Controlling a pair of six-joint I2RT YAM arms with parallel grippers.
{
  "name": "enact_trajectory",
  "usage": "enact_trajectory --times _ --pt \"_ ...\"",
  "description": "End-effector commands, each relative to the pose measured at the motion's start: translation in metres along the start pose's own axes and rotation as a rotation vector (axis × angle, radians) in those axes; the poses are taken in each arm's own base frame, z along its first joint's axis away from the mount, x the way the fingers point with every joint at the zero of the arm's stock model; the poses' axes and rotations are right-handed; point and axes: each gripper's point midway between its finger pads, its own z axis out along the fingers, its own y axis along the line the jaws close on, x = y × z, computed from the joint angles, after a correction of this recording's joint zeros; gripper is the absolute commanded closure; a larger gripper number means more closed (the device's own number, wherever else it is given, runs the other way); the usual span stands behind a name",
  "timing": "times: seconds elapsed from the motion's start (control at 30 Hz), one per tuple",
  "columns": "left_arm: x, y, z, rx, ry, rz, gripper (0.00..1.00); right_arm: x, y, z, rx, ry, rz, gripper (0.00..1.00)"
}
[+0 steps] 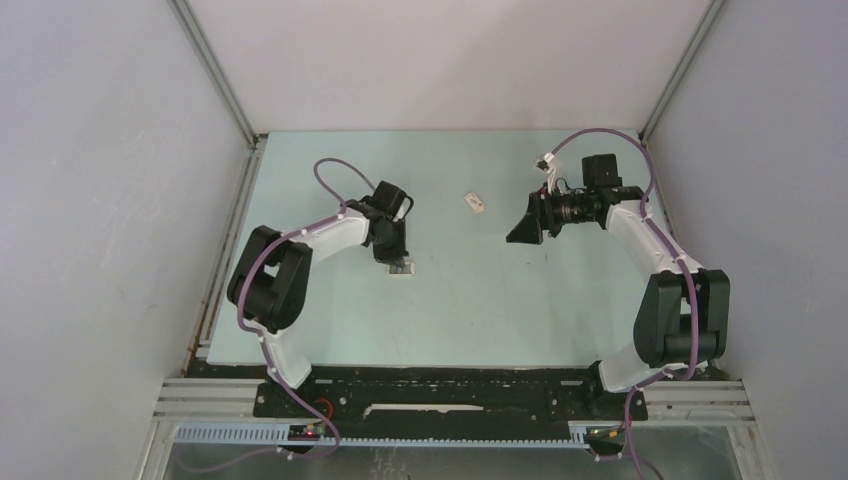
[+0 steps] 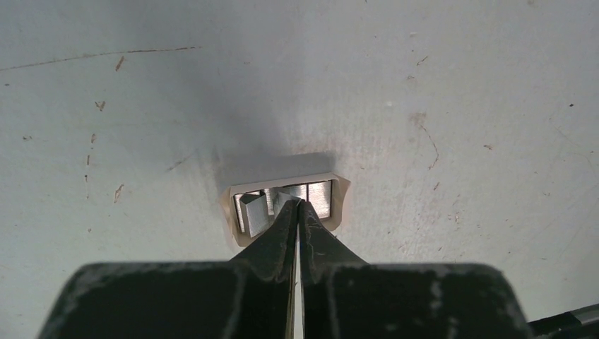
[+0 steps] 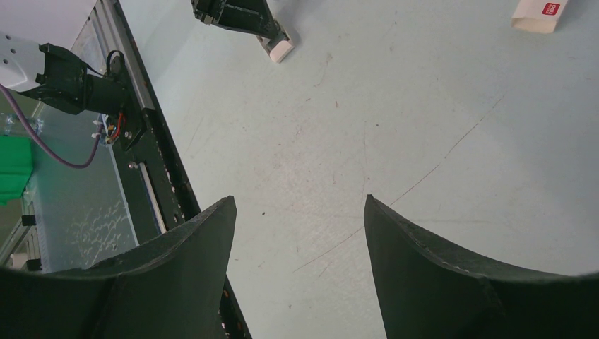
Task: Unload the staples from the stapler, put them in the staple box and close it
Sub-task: Adjust the staple in the staple box.
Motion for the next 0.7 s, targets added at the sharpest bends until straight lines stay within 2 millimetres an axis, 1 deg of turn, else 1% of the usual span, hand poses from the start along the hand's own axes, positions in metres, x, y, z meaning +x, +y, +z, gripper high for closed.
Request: enact_trajectory --times 0.0,0.13,0.37,0.67 --pt "-0.0174 -0.0149 -0.0207 0.053 -0.059 -0.014 0.95 -0.0027 0.0031 -0.0023 -0.011 -0.013 -0.014 0.24" --pt "-0.0170 -0.0139 -0.0209 0.048 -0.059 -0.016 0.95 -0.0029 0.0032 -0.0025 -0.011 -0.013 -0.014 0.24" --pt "-0.0222 -0.0147 -0.0292 0.046 -0.079 -0.012 0.95 -0.0030 0.0031 -0.0026 -0.012 -0.014 -0.014 0.24" --pt "-0.0219 -0.0214 -0.0239 0.074 -0.054 -0.011 0.95 -0.0036 0.0031 -0.0034 -0.010 -0.016 -0.015 0.24"
